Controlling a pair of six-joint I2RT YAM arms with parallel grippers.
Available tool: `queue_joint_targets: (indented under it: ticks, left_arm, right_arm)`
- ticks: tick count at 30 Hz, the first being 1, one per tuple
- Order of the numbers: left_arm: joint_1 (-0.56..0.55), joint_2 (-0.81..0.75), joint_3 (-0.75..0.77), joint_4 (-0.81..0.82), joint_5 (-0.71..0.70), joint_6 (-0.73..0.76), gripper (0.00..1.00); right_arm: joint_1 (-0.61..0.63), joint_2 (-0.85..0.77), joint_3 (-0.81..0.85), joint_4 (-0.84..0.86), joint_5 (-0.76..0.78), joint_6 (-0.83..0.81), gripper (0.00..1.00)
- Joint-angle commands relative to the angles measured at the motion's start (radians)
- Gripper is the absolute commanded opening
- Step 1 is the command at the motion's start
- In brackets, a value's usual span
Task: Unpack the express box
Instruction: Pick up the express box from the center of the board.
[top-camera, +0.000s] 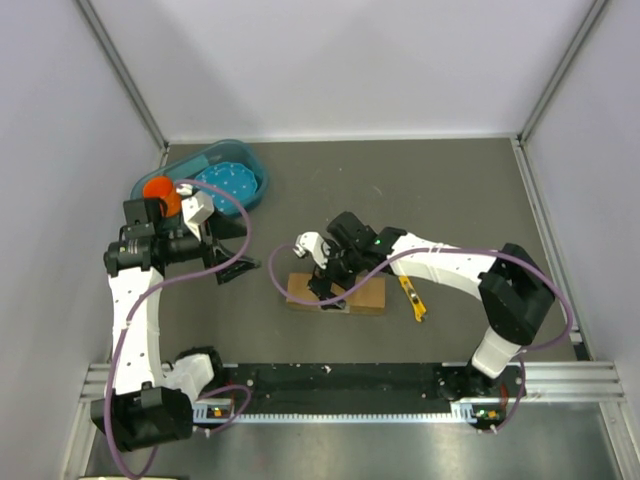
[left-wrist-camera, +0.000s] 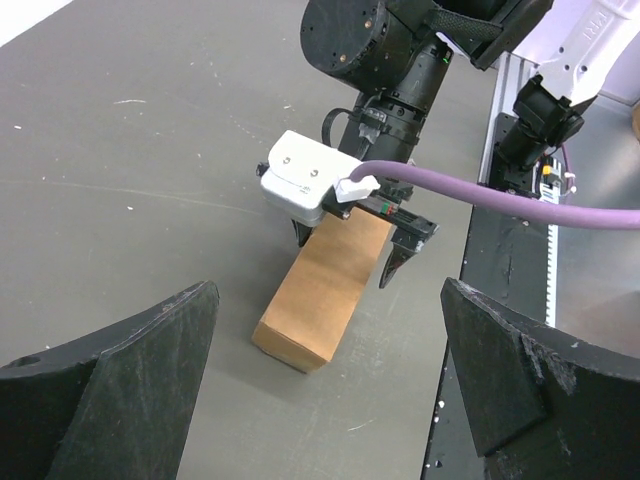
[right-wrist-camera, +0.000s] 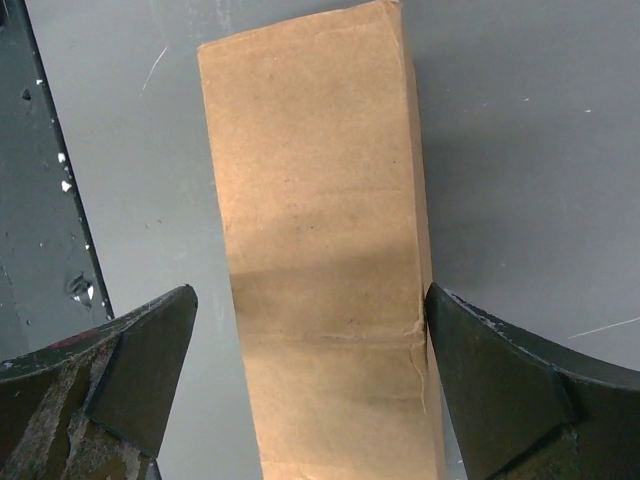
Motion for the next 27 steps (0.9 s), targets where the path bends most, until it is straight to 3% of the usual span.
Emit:
queue_joint_targets:
  ticks: [1,10,20,22,23,25,26,27]
  left_arm:
    - [0.015,-0.017,0.028,-0.022,0.040,0.031,0.99]
    - [0.033,0.009,0.058,-0.049,0.070,0.047,0.99]
    - [0.062,0.038,0.066,-0.111,0.090,0.124,0.99]
    - [0.067,0.044,0.075,-0.147,0.098,0.147,0.99]
    - [0.068,0.051,0.080,-0.160,0.104,0.167,0.99]
    - [0.073,0.058,0.097,-0.195,0.110,0.187,0.99]
    - [0.075,0.065,0.101,-0.210,0.112,0.198,0.99]
    - [0.076,0.070,0.120,-0.224,0.121,0.227,0.99]
  right_arm:
    - [0.033,-0.007,-0.013,-0.020,0.003,0.018,0.99]
    - [0.059,0.002,-0.025,-0.032,0.036,0.029,0.99]
    - [0.128,0.116,0.021,-0.091,0.219,0.038,0.98]
    - [0.128,0.127,0.027,-0.091,0.217,0.056,0.83]
    - [0.129,0.122,0.033,-0.092,0.189,0.060,0.62]
    - [0.128,0.102,0.038,-0.088,0.159,0.075,0.43]
    - [0.126,0.066,0.041,-0.085,0.127,0.081,0.27]
    - [0.119,0.043,0.042,-0.082,0.112,0.087,0.20]
